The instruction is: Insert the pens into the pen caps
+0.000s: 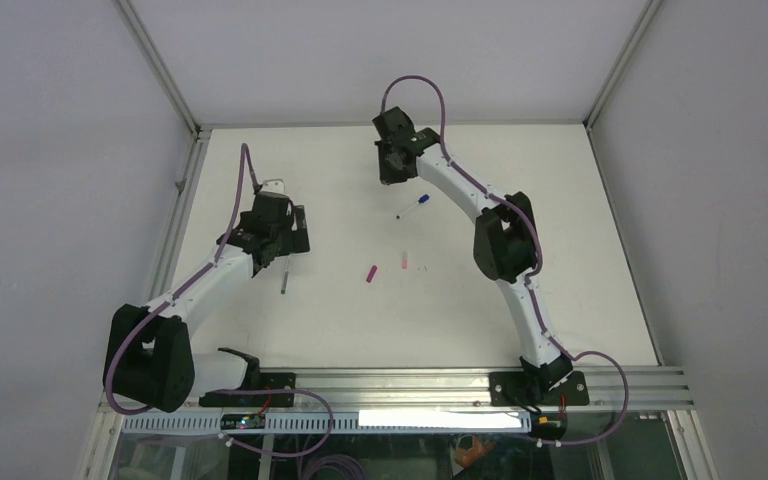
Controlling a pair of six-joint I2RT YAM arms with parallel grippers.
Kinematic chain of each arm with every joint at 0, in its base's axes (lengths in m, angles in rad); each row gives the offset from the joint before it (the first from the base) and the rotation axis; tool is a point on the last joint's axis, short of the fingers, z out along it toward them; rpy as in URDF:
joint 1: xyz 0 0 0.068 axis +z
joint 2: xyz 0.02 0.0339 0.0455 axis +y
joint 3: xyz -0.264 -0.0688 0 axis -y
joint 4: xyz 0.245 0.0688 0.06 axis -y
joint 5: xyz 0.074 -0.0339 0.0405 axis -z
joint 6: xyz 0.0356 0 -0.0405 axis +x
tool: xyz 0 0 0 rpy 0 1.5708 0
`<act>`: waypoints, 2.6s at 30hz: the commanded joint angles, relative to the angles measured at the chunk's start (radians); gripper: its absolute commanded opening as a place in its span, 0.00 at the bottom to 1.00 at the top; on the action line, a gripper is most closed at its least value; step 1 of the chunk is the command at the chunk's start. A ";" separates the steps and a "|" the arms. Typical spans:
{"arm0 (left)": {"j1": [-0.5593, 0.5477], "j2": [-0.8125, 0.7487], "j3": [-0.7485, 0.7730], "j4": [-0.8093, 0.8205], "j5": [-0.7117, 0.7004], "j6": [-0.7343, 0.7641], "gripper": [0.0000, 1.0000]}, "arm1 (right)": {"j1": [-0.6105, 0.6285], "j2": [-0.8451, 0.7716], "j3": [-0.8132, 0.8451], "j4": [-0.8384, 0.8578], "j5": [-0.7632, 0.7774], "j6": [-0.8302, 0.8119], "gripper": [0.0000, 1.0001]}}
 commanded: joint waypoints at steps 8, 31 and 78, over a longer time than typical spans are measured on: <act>-0.033 0.113 0.079 -0.136 0.030 0.010 0.65 | 0.011 0.139 0.138 -0.119 0.064 -0.058 0.00; 0.007 0.447 0.310 -0.331 0.016 0.036 0.43 | 0.013 0.132 0.042 -0.086 0.030 -0.082 0.25; -0.235 0.442 0.489 -0.089 0.284 0.146 0.54 | -0.001 -0.610 -0.922 0.619 -0.183 0.048 0.52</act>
